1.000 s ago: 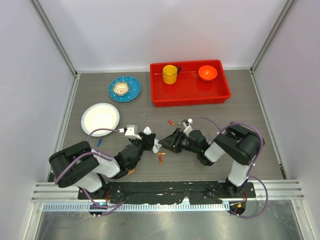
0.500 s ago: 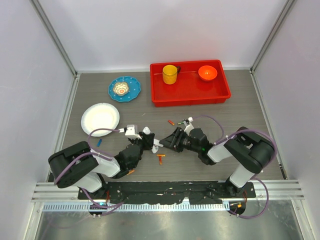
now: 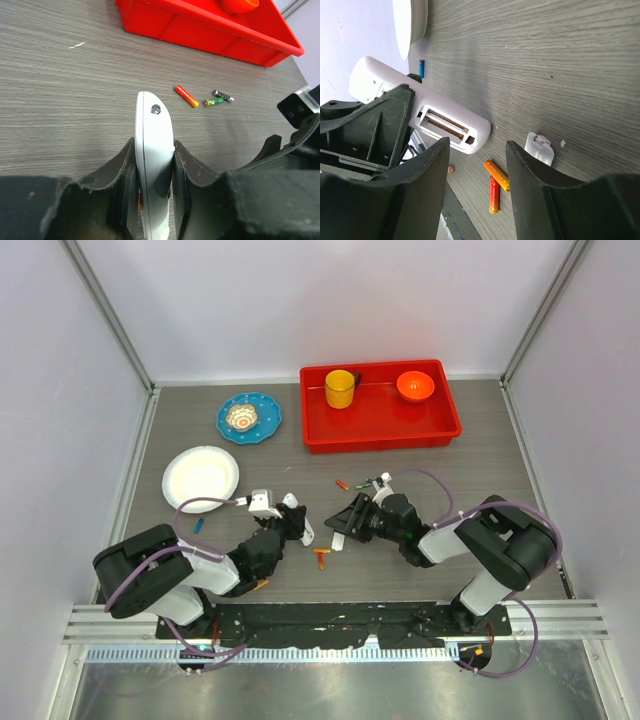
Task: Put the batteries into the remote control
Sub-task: Remove the battery cover from the remote control, then move the battery to the center of the board.
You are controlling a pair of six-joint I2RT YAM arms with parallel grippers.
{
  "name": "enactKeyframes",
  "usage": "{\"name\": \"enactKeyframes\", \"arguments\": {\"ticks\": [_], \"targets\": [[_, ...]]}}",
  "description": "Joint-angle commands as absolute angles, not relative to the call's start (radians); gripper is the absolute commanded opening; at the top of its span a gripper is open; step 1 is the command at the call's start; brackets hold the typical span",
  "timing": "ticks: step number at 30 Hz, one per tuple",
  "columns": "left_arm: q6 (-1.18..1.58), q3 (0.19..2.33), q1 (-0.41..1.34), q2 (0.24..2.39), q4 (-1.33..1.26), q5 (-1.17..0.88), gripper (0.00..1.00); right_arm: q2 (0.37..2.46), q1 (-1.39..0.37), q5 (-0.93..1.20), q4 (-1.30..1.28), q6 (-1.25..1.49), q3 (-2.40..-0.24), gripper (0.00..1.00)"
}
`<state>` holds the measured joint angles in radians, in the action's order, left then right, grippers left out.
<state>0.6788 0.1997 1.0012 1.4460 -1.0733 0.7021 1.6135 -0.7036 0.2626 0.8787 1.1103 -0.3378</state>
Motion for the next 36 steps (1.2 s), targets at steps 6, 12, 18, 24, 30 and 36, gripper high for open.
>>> {"name": "enactKeyframes", "arguments": {"ticks": [6,12,18,24,30,36], "targets": [[0.612,0.204,1.002,1.346,-0.959,0.825,0.0,1.412,-0.652,0.233,0.688,0.958,-0.351,0.54],[0.577,0.285,0.988,1.178,-0.794,0.839,0.0,1.177,-0.653,0.111,0.25,0.738,-0.498,0.52],[0.698,0.488,0.87,0.968,-0.353,0.588,0.0,1.082,-0.66,-0.099,-0.055,0.555,-0.601,0.51],[0.879,0.506,0.621,0.819,-0.178,0.07,0.0,1.089,-0.678,-0.202,-0.156,0.517,-0.634,0.57],[0.907,0.494,0.526,0.661,-0.075,-0.1,0.0,1.14,-0.788,-0.311,-0.212,0.439,-0.684,0.58],[0.939,0.471,0.408,0.592,-0.003,-0.259,0.0,1.242,-0.962,-0.413,-0.171,0.413,-0.744,0.57]]}}
